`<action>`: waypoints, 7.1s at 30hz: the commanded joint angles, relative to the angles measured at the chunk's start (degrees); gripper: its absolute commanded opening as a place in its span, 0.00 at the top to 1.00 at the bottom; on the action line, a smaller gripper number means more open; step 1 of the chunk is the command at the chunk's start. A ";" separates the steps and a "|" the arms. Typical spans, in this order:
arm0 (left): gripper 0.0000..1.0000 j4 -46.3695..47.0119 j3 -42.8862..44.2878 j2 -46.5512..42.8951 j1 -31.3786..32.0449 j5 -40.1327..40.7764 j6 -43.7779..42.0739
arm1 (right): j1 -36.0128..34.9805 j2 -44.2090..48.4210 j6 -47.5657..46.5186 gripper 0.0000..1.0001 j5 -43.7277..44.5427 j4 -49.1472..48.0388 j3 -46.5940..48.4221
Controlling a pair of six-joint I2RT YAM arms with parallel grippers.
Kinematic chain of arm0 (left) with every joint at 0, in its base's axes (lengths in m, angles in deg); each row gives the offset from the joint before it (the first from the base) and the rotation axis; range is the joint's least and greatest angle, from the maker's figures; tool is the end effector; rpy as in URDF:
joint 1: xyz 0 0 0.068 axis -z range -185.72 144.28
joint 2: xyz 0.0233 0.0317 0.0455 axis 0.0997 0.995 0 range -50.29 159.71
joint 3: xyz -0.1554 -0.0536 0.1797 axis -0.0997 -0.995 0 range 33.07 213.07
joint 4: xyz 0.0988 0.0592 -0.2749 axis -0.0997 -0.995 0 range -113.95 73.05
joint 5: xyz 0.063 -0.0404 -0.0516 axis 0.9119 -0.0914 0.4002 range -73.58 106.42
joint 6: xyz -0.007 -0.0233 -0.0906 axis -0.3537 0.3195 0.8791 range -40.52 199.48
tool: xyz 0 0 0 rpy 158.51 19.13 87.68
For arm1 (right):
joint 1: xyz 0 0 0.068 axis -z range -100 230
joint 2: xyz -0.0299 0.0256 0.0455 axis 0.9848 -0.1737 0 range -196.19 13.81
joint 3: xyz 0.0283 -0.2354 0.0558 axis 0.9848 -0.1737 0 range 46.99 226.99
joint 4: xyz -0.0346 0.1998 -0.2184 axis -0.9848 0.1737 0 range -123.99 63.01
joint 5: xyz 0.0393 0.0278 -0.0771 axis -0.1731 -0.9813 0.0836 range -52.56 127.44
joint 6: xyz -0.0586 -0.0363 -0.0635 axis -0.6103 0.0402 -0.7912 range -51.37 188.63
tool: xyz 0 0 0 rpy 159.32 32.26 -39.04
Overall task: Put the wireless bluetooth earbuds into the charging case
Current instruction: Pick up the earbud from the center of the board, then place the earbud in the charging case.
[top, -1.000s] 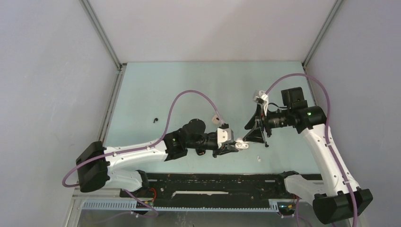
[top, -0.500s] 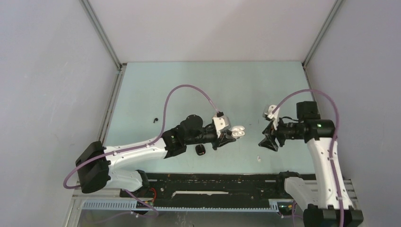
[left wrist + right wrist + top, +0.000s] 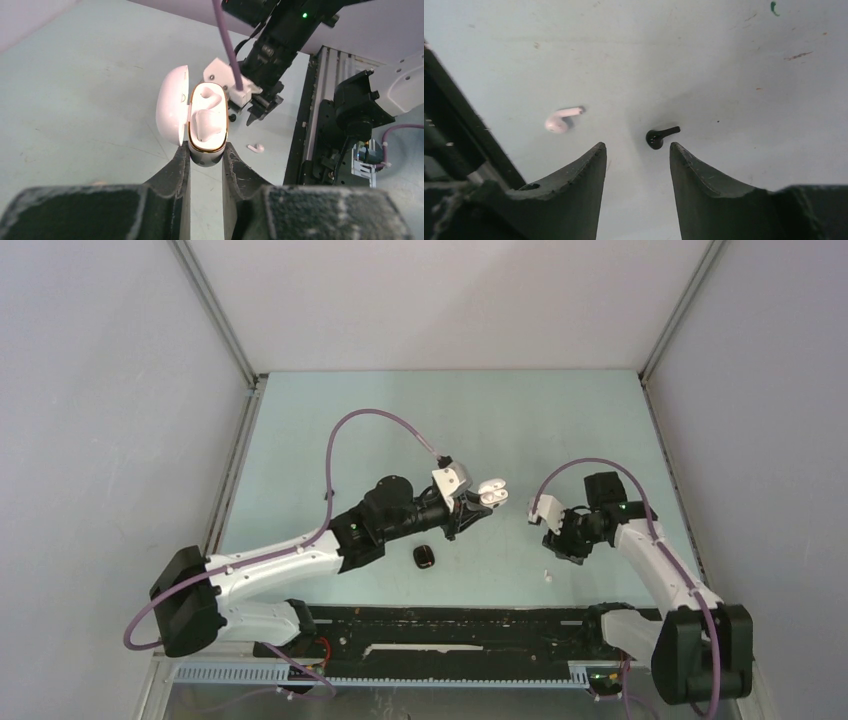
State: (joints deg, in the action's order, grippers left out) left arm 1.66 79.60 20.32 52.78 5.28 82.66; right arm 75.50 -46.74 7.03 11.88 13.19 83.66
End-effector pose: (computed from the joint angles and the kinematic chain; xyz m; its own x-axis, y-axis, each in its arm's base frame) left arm 0.1857 -0.3345 0.2579 -0.1017 0.0619 -0.9929 0.9329 0.3526 -0.0736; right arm 0.2341 0.0550 0.1149 -0.2635 -0.8167 -0.5134 -0.9295 0.3573 -0.0913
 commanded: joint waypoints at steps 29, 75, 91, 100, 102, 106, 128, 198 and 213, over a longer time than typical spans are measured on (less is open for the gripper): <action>1.00 4.39 -0.82 -2.03 -3.07 -0.20 3.15 | -15.55 -8.29 -5.36 0.42 9.04 -3.18 -5.99; 1.00 4.40 -0.82 -2.97 -3.13 -1.26 3.35 | -25.18 -6.52 -2.15 0.45 13.59 -0.94 -5.94; 1.00 4.42 -0.80 -2.42 -3.13 -1.34 3.41 | -25.61 -13.14 3.82 0.60 10.96 -4.72 -1.92; 1.00 4.42 -0.73 -2.66 -3.13 -1.51 3.50 | -21.10 -19.51 10.30 0.66 5.42 -4.63 3.28; 1.00 4.42 -0.73 -2.67 -3.12 -1.51 3.50 | -20.52 -19.84 10.63 0.66 5.04 -4.23 3.58; 1.00 4.37 -0.74 -2.73 -3.13 -1.61 3.50 | -20.21 -19.09 11.64 0.62 4.35 -3.27 3.61; 1.00 4.35 -0.53 -1.77 -3.09 -2.30 4.11 | -15.87 -16.33 15.18 0.64 7.64 -3.23 2.02; 1.00 2.54 8.33 1.08 1.47 6.65 -8.87 | -35.94 30.66 -9.15 1.00 6.94 -38.03 11.94; 1.00 2.54 7.51 -0.30 2.14 1.90 -9.16 | -38.05 28.10 -14.01 1.00 9.71 -41.35 7.64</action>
State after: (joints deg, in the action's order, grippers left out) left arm 2.18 87.01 22.02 54.66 8.72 74.44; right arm 37.71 -18.44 -5.37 20.01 -24.67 91.75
